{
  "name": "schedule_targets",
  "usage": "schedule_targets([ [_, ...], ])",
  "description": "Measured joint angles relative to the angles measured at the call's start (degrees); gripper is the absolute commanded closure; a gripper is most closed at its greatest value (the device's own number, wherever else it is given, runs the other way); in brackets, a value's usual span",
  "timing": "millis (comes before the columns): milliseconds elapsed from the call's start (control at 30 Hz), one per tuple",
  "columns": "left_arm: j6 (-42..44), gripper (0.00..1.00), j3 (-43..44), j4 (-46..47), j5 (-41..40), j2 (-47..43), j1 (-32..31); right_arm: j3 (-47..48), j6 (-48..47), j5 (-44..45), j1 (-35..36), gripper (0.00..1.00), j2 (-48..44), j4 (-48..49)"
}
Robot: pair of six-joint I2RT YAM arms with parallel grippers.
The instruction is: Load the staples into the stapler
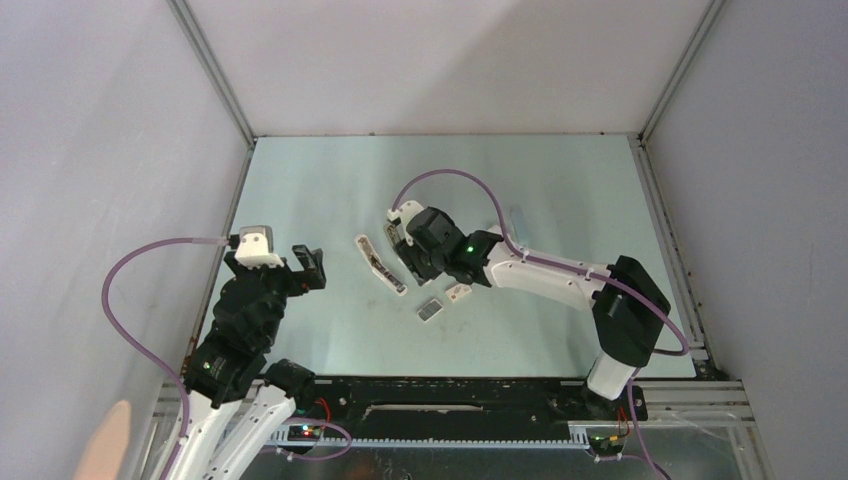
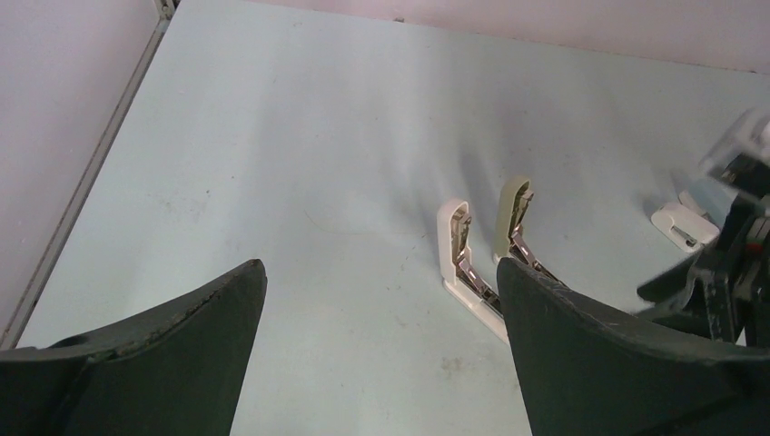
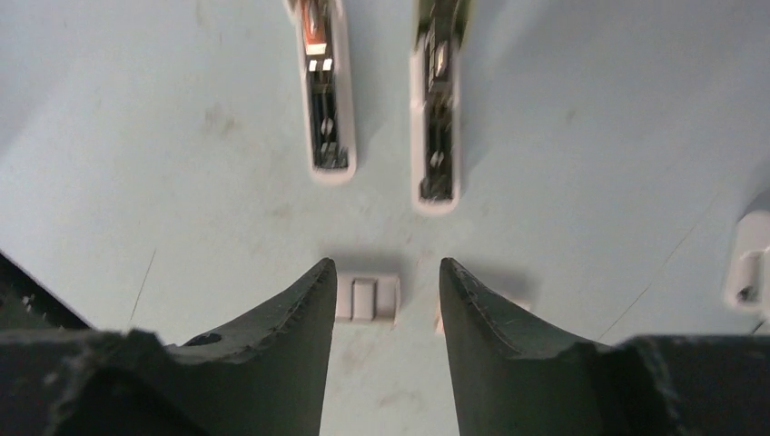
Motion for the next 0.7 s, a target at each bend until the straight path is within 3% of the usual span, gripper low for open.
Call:
schedule_targets([
  [267,0.0,0.0,0.0,0.0,0.35,0.0,0.33,-0.13,7.74,0.46,4.61,0.62,0.17,-10.8],
  [700,-0.02,0.0,0.0,0.0,0.7,0.02,0.87,-0.13,11.54,0.55,6.1,0.72,5.44,-11.37],
])
